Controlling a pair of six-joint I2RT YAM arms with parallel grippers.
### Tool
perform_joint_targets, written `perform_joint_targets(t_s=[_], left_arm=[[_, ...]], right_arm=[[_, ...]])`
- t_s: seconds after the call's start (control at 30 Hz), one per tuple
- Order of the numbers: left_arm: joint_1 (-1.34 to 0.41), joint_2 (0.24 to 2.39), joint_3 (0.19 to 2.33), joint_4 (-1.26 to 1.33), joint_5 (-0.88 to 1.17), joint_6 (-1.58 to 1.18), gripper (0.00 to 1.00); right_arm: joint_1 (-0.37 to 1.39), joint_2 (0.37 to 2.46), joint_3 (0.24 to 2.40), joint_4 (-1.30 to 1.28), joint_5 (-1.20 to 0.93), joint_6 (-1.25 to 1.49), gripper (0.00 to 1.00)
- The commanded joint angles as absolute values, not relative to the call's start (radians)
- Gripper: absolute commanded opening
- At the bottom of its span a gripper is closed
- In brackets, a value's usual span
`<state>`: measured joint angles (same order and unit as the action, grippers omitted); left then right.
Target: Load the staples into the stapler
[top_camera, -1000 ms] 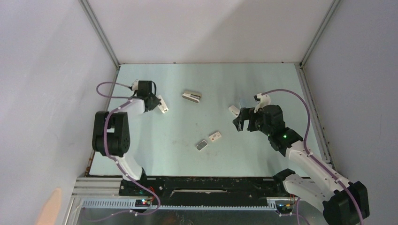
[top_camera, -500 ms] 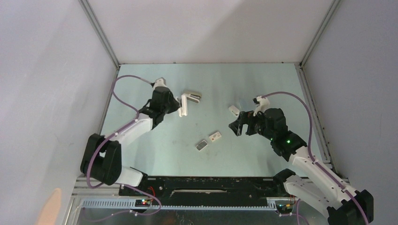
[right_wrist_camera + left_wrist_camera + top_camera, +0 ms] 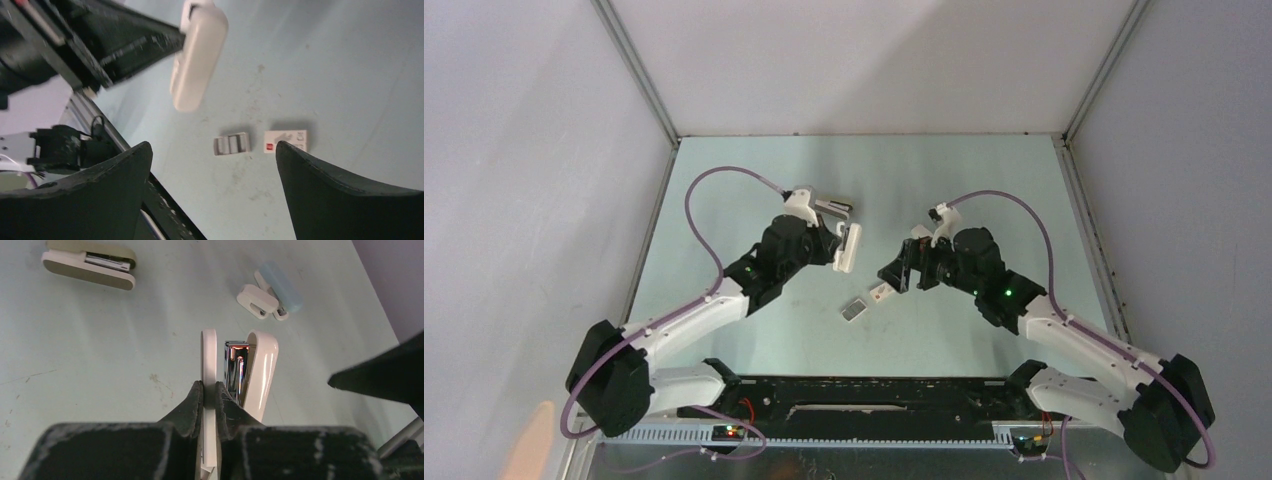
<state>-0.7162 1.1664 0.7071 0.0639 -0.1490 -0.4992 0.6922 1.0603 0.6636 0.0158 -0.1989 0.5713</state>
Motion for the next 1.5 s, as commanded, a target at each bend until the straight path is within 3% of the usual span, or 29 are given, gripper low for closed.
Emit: perform_joint_targets(t_s=[0.0,0.47,0.73,1.1,1.17,1.33,1.47], left_arm=[[-0.774,1.099,0.696,0.157,-0.208,-0.438,0.0],[-0.854,1.024,0.614,0.232,-0.235,-0.398,0.0],[-0.856,1.002,0.577,0.279,-0.261,-0.411,0.0],[-0.856,0.935,0.516,0.31,-0.287,-0.418,0.0],[-0.857,0.927,0.511,0.306,-0.301,-0.416,0.0],[-0.856,0.928,0.511,0.312,-0.277,-0.368,0.0],[-0.856,0.947,0.519,0.302,-0.266,-0.352,0.0]], right_arm=[[0.71,1.11,0.725,0.166,-0.176,0.668,0.94],[0.712,1.275,0.768,0.301,-0.245,0.758,0.75],[0.712,1.333,0.793,0.342,-0.324,0.776,0.45],[0.714,1.364,0.792,0.357,-0.334,0.779,0.12],[0.715,1.365,0.792,0.363,-0.341,0.778,0.12],[0.727,1.382,0.823,0.332,-0.335,0.764,0.44],[0.734,1.404,0.849,0.317,-0.325,0.763,0.51]])
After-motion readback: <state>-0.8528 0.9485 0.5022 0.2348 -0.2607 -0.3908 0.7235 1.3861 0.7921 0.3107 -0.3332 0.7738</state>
